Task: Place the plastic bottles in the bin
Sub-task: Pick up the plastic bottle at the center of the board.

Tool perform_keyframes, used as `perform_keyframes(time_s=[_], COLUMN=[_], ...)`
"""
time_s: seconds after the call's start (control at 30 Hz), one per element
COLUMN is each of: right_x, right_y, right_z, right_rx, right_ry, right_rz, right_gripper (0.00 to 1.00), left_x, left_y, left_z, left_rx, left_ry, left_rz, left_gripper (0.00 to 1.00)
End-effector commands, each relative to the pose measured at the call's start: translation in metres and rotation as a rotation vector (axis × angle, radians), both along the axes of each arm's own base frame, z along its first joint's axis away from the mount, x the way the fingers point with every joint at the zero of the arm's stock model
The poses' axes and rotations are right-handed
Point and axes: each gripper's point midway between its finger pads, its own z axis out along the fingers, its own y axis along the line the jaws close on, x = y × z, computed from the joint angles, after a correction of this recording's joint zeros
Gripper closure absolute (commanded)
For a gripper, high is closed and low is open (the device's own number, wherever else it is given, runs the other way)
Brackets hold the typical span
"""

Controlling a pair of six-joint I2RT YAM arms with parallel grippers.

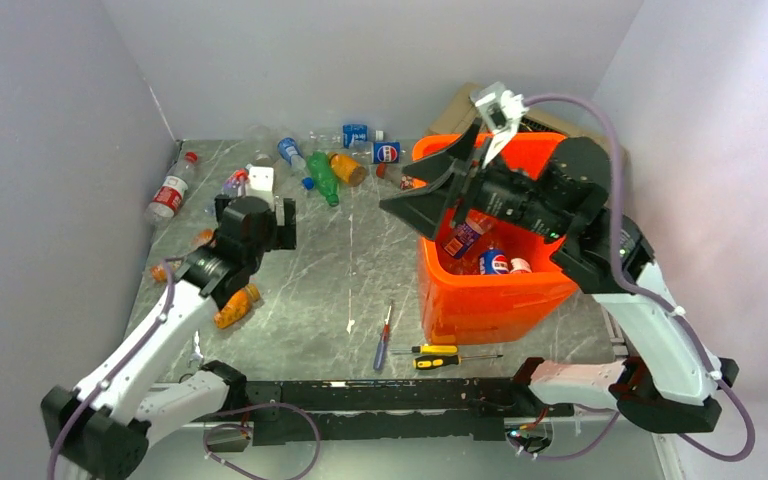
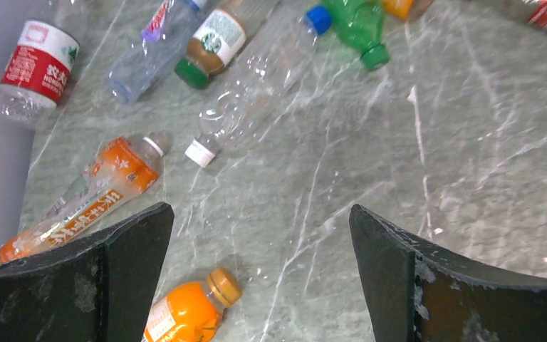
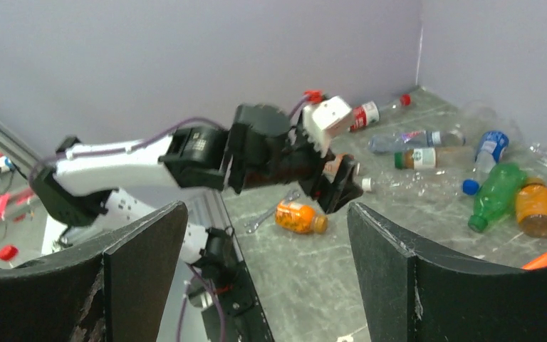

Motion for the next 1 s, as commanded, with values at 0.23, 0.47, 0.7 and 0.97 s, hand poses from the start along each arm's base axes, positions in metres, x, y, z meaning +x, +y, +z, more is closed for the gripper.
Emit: perform_keyframes(time_s=[0.23,0.47,0.7,0.97], right_x=[-0.011,-0.024,-0.025,-0.03], right_y=[-0.004,-0.019,-0.024,-0.036], right_z=[-0.015,-0.032,-0.053,-0.054], right_rx=[0.065,0.139,0.122,0.104], right_ry=[-0.152,-0.108,-0.085,-0.106], right_rz=[0.014,0.011,-0.006,-0.028], right_gripper=[0.12,0.12,0.12,0.12], left_x=[0.067,0.134,0.174,0.186], left_y=[0.013,0.032,0.028,0.025], left_z=[-0.064,-0.086,-0.123,-0.159], left_rx=[0.062,0.123,0.085,0.114], left_ry=[0.425,0.514,0.55,0.576], left_rz=[0.0,-0.009,-0.11,-0.163], left_gripper=[0.0,0.01,0.01,0.0])
